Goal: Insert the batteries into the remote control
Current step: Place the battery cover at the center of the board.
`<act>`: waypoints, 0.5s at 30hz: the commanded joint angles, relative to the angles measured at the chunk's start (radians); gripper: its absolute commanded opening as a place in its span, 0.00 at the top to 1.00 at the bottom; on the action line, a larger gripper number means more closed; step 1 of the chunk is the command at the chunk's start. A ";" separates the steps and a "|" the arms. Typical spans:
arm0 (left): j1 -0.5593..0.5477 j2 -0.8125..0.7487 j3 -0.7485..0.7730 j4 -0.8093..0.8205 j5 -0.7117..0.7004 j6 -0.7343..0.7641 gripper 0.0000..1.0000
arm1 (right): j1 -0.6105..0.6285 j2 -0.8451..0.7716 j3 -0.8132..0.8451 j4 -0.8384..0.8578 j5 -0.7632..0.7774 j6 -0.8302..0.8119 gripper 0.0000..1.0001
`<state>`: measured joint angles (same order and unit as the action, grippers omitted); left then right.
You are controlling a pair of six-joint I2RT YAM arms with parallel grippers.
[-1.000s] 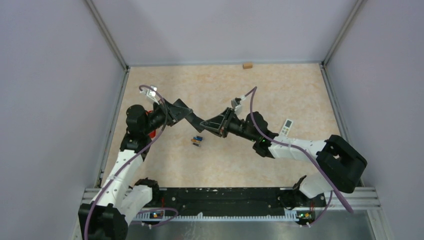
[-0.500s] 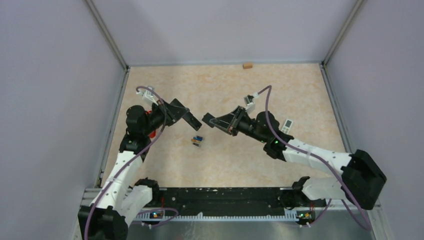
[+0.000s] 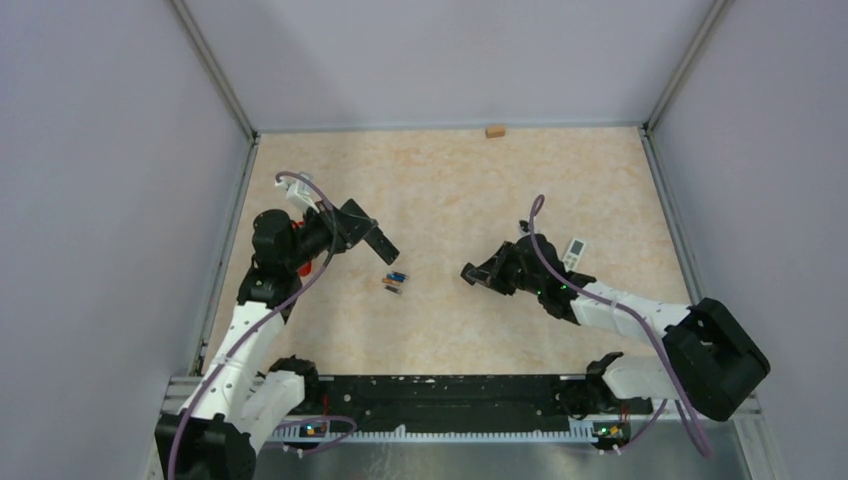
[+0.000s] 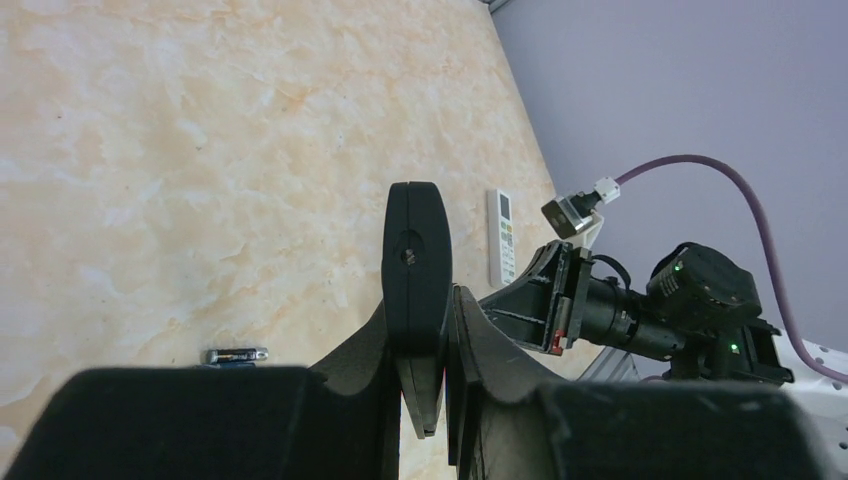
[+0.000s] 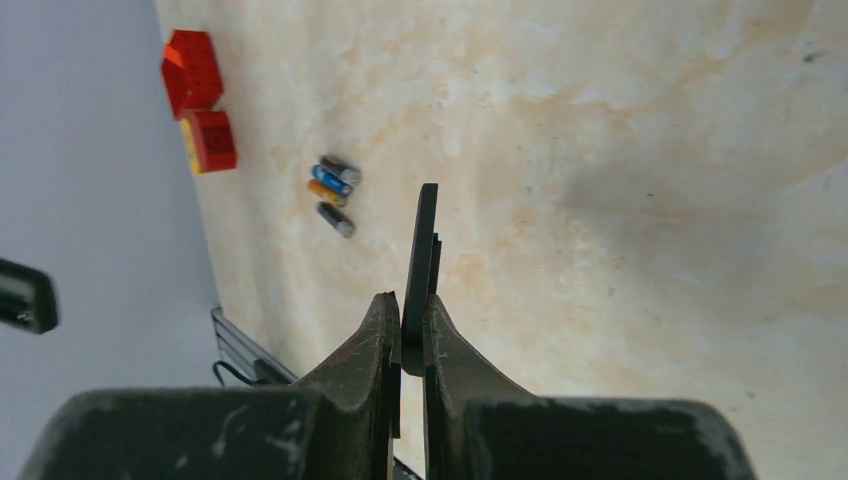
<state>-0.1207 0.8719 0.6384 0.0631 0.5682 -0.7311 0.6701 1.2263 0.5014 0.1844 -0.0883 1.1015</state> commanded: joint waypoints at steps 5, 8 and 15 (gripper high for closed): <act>0.002 -0.048 0.070 -0.052 0.002 0.082 1.00 | -0.040 0.111 0.042 -0.095 -0.013 -0.152 0.88; 0.001 -0.061 0.076 -0.080 -0.009 0.094 1.00 | -0.041 0.127 0.090 -0.223 0.060 -0.208 0.63; 0.001 -0.115 0.084 -0.115 -0.071 0.117 1.00 | -0.008 0.051 0.167 -0.298 0.190 -0.299 0.41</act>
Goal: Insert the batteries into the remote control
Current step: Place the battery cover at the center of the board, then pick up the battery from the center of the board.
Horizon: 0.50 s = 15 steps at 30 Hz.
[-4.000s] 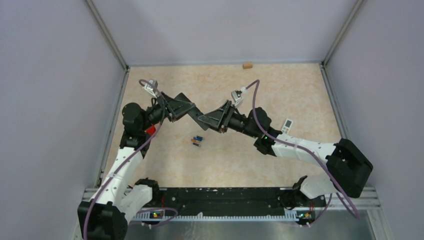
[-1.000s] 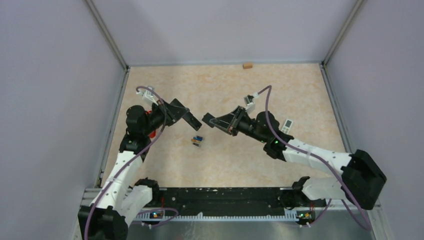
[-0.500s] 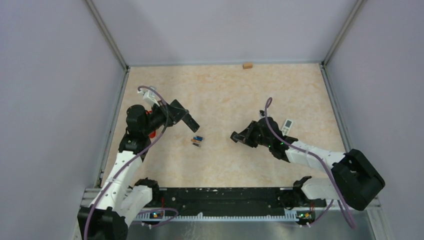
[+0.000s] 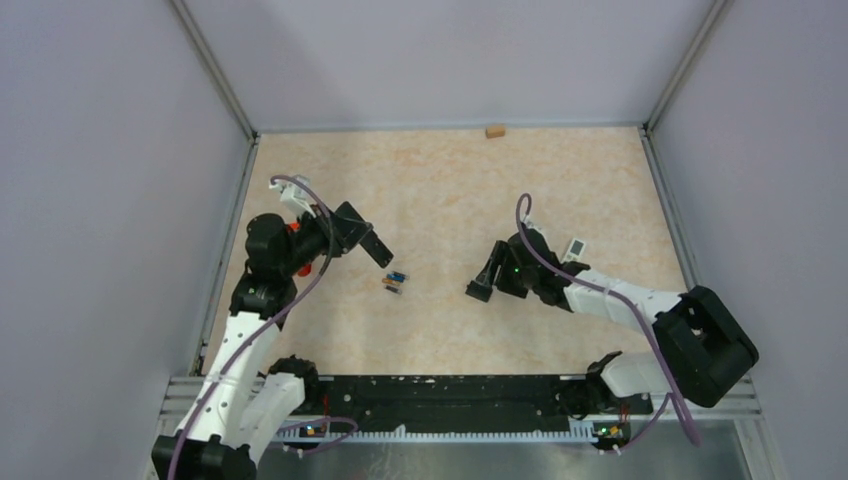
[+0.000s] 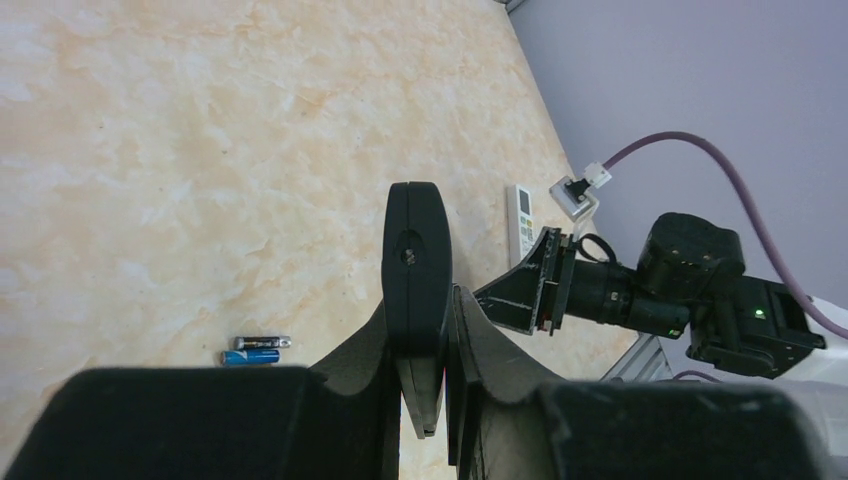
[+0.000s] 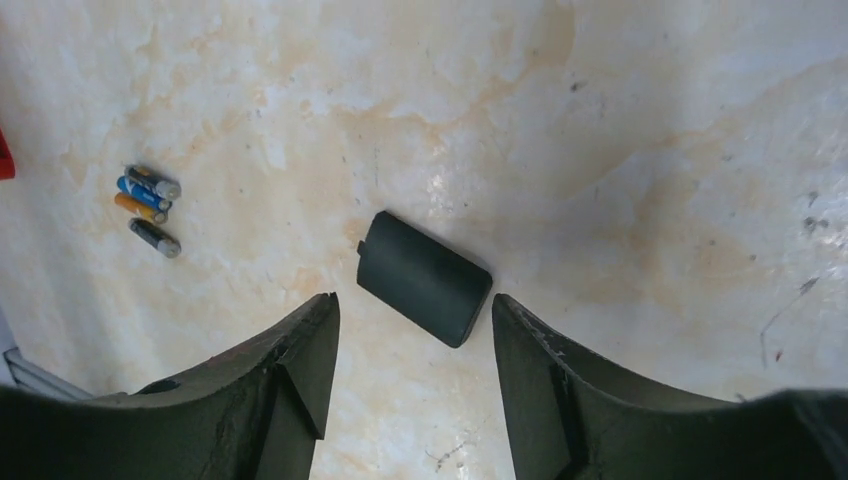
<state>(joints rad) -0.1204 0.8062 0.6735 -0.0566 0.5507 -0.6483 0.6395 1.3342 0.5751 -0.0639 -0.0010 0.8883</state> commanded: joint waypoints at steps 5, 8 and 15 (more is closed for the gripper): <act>0.001 -0.112 0.049 -0.047 -0.214 0.050 1.00 | 0.145 0.025 0.215 0.018 0.115 -0.163 0.46; 0.001 -0.162 0.058 -0.093 -0.325 0.053 1.00 | 0.221 0.162 0.317 0.032 0.094 -0.170 0.54; 0.001 -0.255 0.064 -0.190 -0.555 0.055 1.00 | 0.355 0.418 0.470 0.188 -0.054 -0.042 0.70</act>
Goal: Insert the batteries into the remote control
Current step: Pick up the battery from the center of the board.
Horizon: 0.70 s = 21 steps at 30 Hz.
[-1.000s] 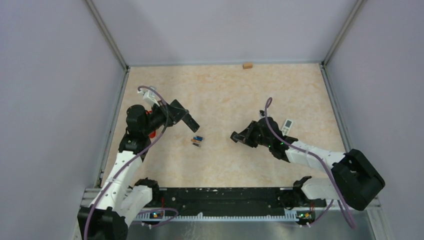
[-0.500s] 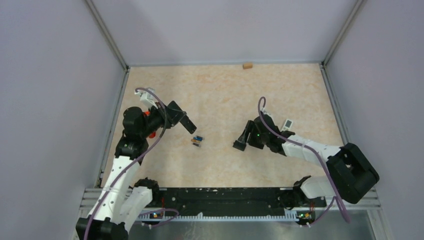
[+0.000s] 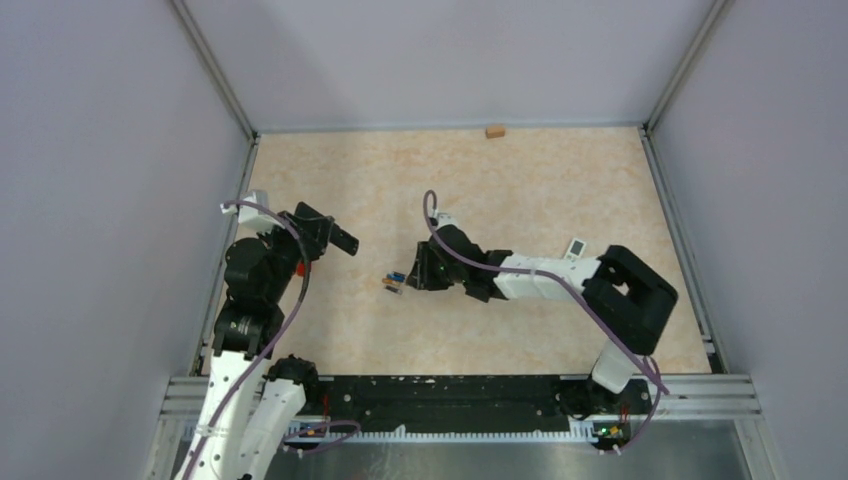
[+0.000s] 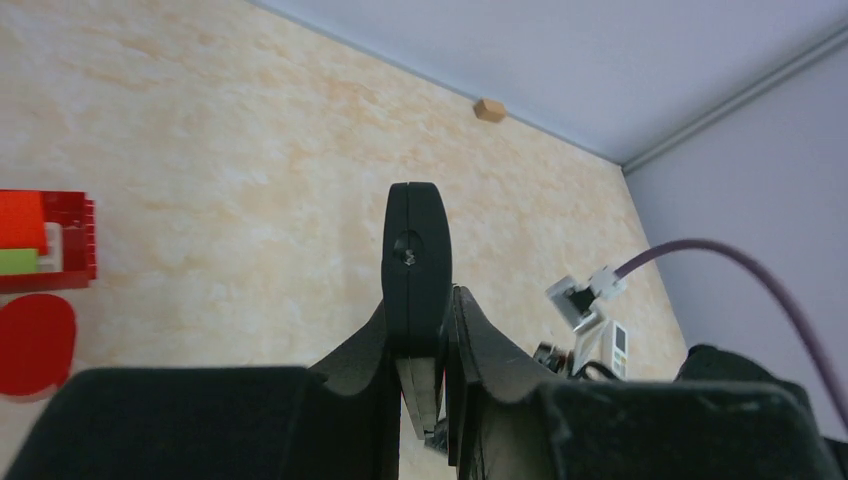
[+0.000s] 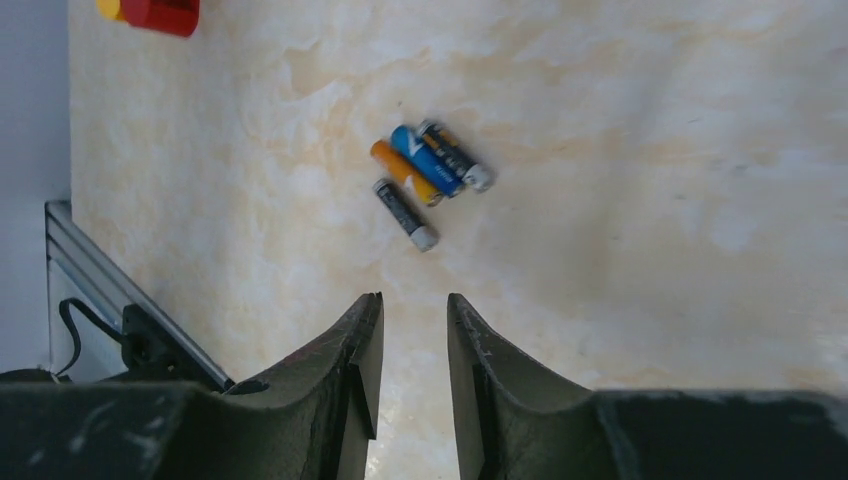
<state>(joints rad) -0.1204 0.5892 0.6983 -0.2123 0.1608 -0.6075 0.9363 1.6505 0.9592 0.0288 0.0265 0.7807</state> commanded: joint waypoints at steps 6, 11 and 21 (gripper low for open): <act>0.001 -0.054 0.036 -0.065 -0.191 0.024 1.00 | 0.090 0.235 0.148 0.168 -0.163 0.159 0.66; 0.002 -0.048 0.027 -0.063 -0.189 0.024 0.99 | 0.091 0.294 0.186 0.153 -0.138 0.169 0.66; 0.002 -0.040 0.023 -0.059 -0.199 0.024 0.99 | 0.091 0.309 0.235 -0.020 0.019 0.179 0.57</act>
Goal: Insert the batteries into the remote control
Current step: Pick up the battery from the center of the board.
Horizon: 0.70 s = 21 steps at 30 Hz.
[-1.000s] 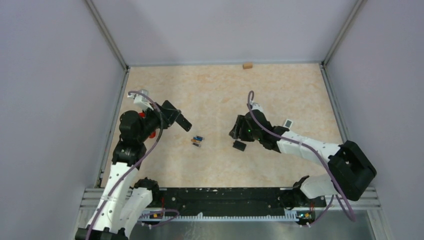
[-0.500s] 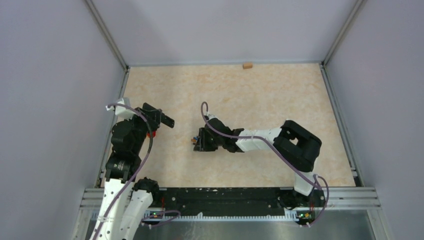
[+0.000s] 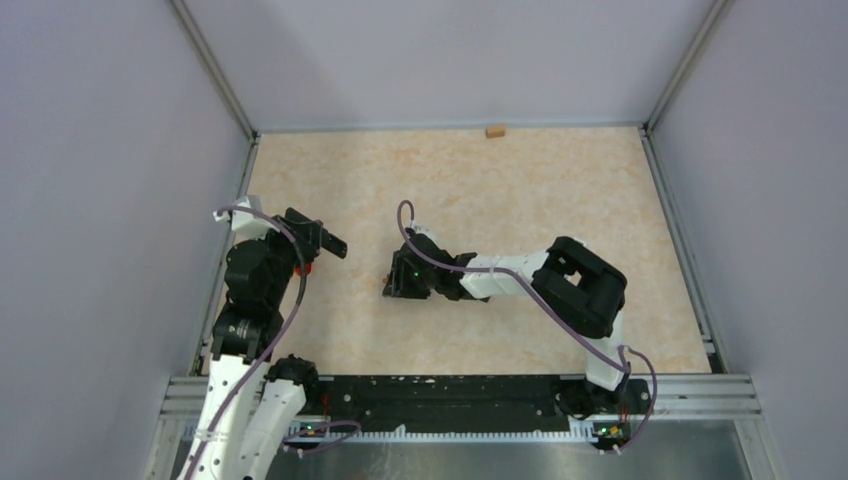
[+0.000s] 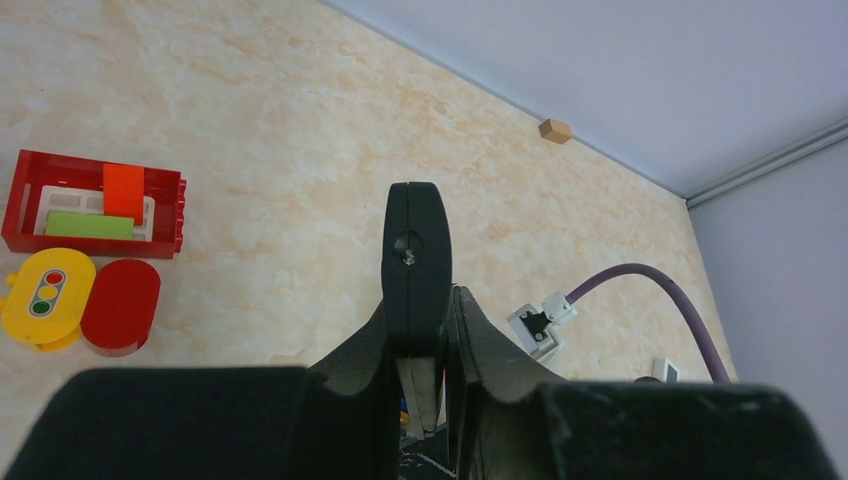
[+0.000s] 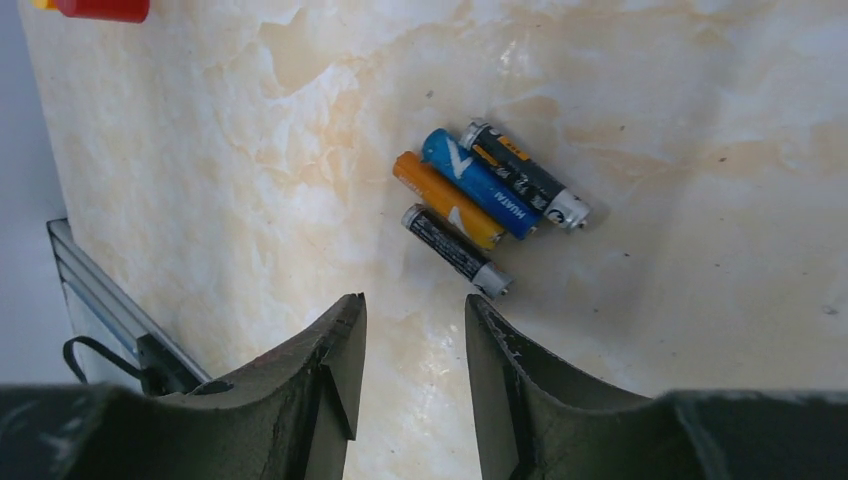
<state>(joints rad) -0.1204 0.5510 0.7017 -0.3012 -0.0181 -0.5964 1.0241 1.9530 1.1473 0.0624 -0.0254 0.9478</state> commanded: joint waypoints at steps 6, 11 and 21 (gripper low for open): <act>0.001 -0.011 0.012 0.033 -0.026 0.015 0.99 | 0.001 0.024 0.069 -0.098 0.119 0.013 0.56; 0.002 -0.005 0.013 0.029 -0.024 0.020 0.99 | 0.003 0.048 0.110 -0.132 0.165 -0.026 0.40; 0.002 -0.010 0.013 0.023 -0.038 0.024 0.99 | 0.042 0.067 0.183 -0.285 0.304 -0.135 0.40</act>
<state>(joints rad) -0.1204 0.5518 0.7017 -0.3027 -0.0429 -0.5861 1.0348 2.0068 1.3060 -0.1257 0.1814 0.8745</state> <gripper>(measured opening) 0.198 0.627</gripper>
